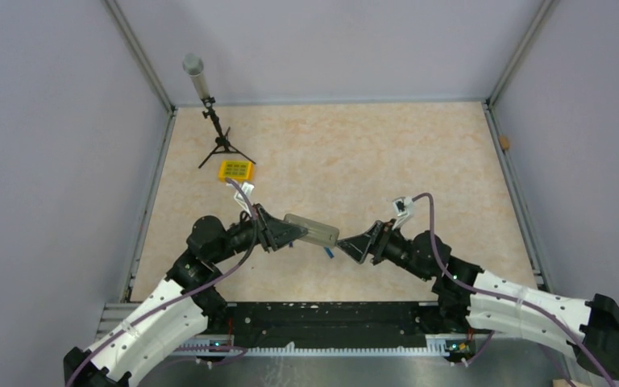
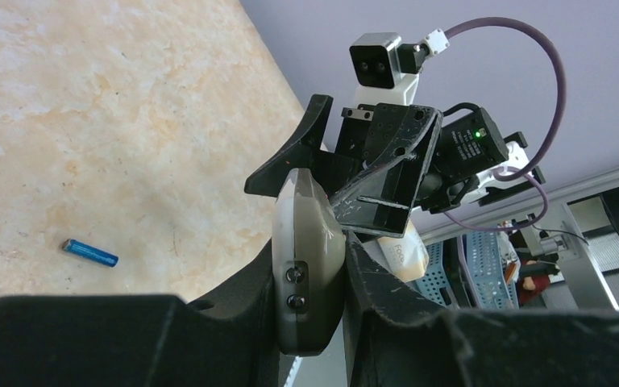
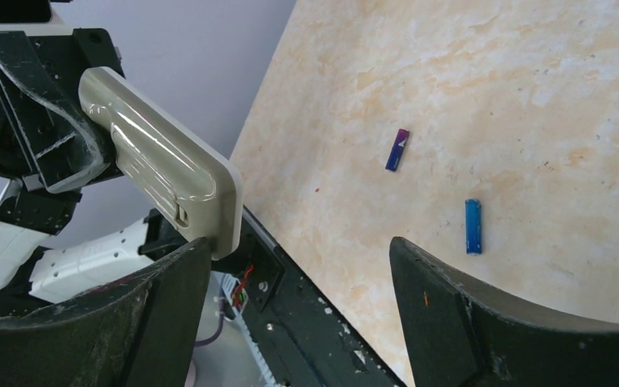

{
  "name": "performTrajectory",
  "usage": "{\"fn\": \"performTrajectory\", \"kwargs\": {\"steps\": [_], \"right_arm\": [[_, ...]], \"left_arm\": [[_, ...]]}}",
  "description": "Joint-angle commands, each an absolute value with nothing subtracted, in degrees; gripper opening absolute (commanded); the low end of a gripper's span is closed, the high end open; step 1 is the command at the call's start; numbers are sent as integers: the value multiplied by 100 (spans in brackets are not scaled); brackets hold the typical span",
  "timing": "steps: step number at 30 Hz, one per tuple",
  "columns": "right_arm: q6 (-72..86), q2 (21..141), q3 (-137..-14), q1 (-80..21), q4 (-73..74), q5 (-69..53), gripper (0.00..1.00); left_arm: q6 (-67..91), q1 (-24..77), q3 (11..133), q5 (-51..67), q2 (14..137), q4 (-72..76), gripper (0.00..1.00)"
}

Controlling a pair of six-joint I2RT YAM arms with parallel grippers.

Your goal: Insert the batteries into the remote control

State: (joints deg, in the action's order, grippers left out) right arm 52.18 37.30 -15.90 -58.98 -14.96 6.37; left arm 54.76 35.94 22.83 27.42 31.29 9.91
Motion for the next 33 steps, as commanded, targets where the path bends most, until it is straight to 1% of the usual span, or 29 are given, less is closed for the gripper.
{"fn": "performTrajectory", "kwargs": {"steps": [1, 7, 33], "right_arm": [[5133, 3858, -1928, -5851, -1654, 691, 80], [5112, 4020, -1990, -5849, -1793, 683, 80], [4930, 4408, -2148, -5848, -1423, 1253, 80]], "left_arm": [[5245, 3608, 2438, 2833, 3161, 1099, 0], [5164, 3604, 2470, 2883, 3266, 1085, 0], [5045, 3604, 2602, 2809, 3232, 903, 0]]}}
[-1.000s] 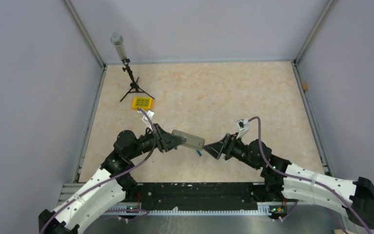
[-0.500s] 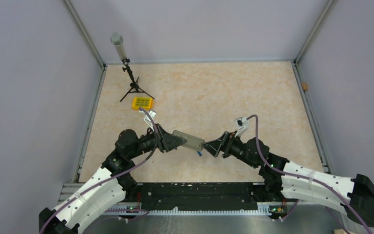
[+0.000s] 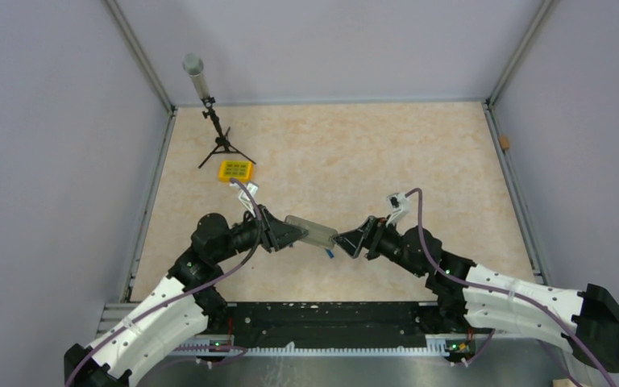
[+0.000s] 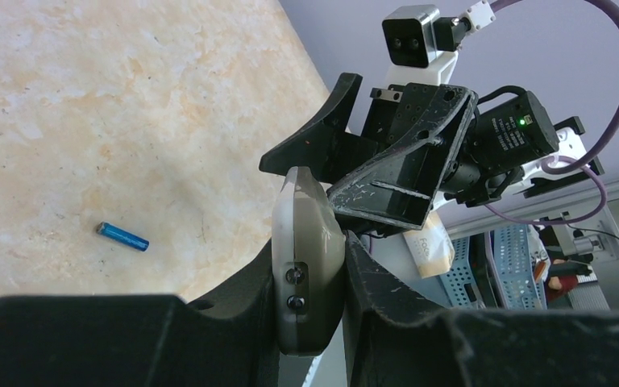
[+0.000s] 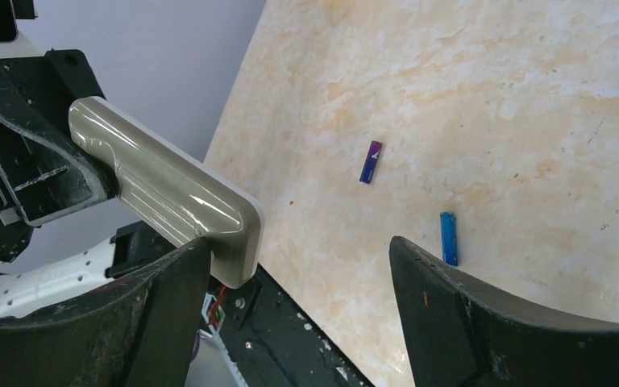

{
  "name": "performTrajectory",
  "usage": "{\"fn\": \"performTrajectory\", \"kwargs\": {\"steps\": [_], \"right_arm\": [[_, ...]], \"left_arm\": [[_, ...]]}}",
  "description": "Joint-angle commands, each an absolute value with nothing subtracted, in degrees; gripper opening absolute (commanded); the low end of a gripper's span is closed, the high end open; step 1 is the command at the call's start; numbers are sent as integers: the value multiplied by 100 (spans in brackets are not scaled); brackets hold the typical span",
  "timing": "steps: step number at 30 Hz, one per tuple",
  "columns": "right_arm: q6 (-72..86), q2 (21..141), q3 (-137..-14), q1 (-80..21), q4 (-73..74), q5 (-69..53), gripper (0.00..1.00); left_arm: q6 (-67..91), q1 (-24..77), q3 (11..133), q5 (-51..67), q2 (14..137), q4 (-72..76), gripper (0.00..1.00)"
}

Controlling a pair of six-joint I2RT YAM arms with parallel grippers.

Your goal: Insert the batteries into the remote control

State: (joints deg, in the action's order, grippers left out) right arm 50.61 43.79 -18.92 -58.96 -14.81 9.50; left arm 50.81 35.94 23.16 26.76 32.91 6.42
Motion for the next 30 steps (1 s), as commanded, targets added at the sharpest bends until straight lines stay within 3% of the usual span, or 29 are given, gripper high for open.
{"fn": "performTrajectory", "kwargs": {"steps": [1, 30], "right_arm": [[4918, 4416, -2146, -5848, -1424, 1269, 80], [4773, 5034, -2447, -5931, -1104, 1476, 79]], "left_arm": [[5038, 3609, 2608, 2804, 3232, 905, 0], [5063, 3604, 2681, 2757, 3280, 915, 0]]}}
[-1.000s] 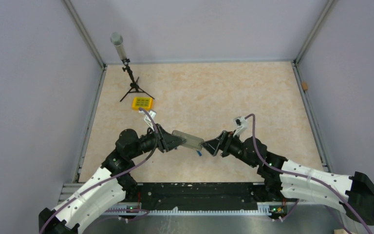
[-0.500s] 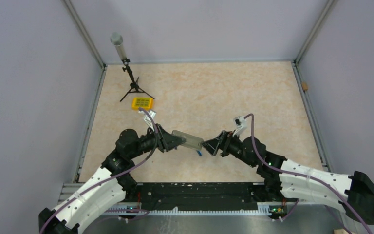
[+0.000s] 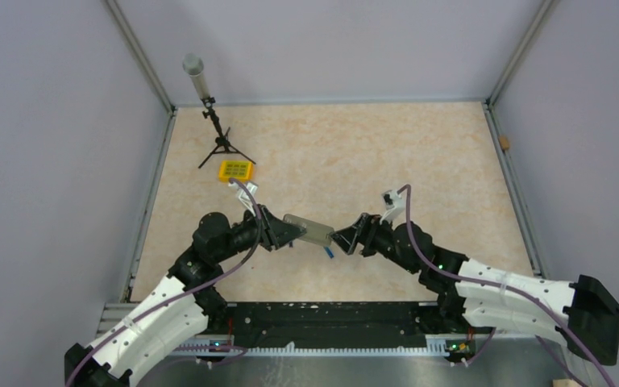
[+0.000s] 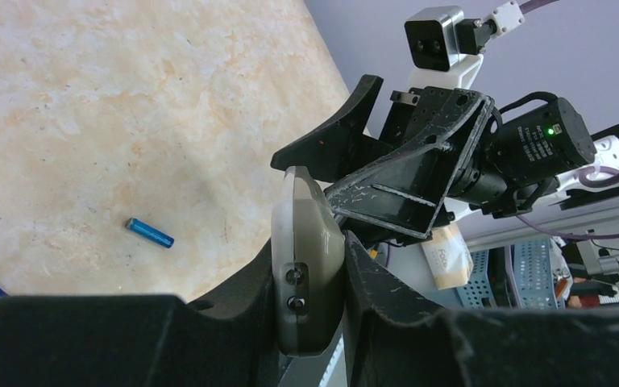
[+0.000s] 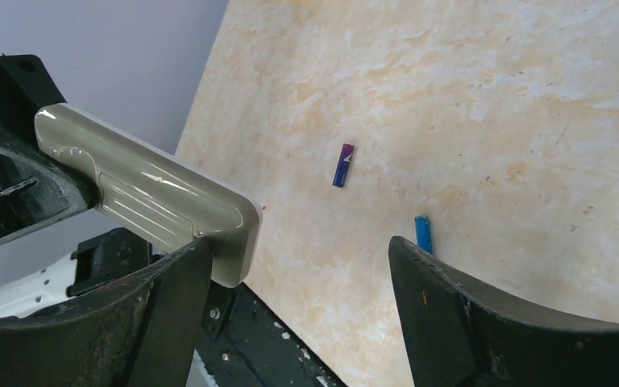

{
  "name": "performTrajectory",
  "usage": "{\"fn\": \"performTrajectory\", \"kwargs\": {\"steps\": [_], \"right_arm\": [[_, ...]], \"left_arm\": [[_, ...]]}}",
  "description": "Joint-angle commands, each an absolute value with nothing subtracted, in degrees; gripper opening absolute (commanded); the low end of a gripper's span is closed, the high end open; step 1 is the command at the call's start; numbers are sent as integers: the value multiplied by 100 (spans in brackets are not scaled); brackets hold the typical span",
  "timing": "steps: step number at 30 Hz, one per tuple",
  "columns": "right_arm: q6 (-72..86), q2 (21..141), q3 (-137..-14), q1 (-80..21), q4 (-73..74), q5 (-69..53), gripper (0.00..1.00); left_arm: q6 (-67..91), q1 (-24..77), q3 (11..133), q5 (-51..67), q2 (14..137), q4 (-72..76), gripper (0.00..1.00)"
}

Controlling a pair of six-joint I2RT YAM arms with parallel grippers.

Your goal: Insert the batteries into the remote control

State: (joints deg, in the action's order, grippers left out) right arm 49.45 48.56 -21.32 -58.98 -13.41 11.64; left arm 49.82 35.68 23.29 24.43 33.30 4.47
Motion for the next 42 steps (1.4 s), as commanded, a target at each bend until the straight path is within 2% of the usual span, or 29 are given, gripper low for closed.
{"fn": "performTrajectory", "kwargs": {"steps": [1, 16, 27, 42], "right_arm": [[4762, 5080, -2494, -5965, -1032, 1538, 79], [4936, 5559, -2671, -6093, -877, 1848, 79], [5181, 5542, -2213, -5923, -2197, 1089, 79], [5259, 5425, -1997, -5871, -3181, 572, 79]], "left_arm": [[5056, 3606, 2681, 2737, 3279, 909, 0], [5186, 3611, 2671, 2708, 3273, 1083, 0], [5526, 3604, 2611, 2939, 3233, 1353, 0], [5233, 3604, 2717, 2866, 3407, 1061, 0]]}}
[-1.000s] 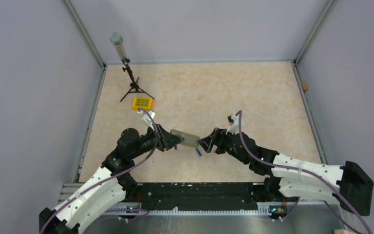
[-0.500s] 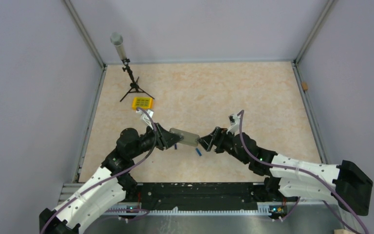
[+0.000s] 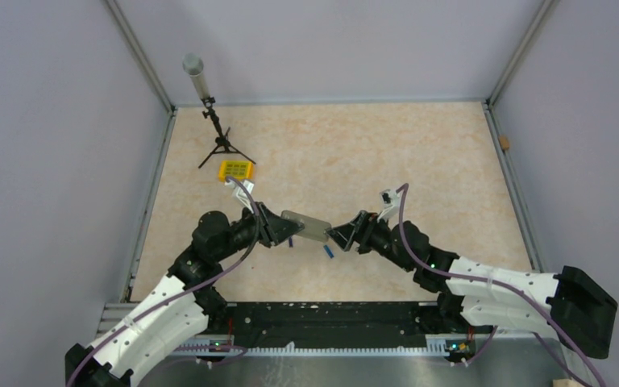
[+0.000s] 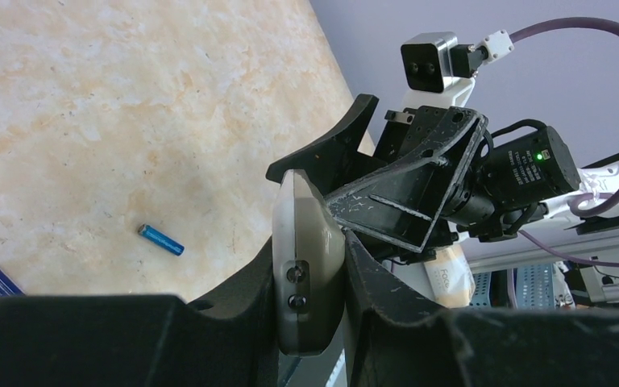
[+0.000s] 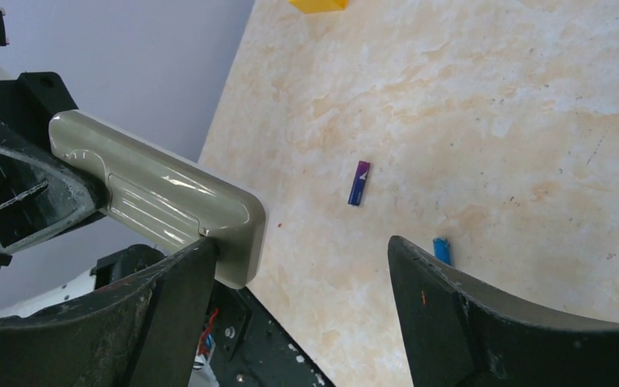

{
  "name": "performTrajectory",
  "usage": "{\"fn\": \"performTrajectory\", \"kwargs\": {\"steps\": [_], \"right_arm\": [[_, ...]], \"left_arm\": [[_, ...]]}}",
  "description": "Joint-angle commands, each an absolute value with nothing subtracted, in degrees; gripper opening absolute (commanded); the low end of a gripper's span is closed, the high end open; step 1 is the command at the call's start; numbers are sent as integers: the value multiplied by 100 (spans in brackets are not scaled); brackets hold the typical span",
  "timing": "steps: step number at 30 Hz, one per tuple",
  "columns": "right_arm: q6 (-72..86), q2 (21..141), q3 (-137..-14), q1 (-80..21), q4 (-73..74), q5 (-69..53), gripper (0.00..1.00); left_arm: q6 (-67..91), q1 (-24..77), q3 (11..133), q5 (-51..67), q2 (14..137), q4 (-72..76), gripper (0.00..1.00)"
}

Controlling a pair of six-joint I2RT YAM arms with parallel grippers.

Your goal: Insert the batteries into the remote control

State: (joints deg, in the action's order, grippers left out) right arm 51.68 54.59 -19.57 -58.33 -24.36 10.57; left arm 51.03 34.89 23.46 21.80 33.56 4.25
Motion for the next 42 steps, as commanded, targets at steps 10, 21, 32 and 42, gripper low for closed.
{"fn": "performTrajectory", "kwargs": {"steps": [10, 21, 32, 42], "right_arm": [[5221, 5248, -1998, -5870, -3209, 645, 79], [5186, 5237, -2049, -5864, -3248, 653, 79], [5159, 5216, -2057, -5864, -3240, 641, 79], [5155, 5164, -2029, -5871, -3269, 647, 79]], "left_arm": [[4896, 3617, 2773, 2559, 3498, 568, 0], [4651, 3622, 2821, 2355, 3641, 278, 0], [4504, 3664, 2848, 2142, 3798, 185, 0], [4408, 3704, 2852, 1977, 3891, 98, 0]]}}
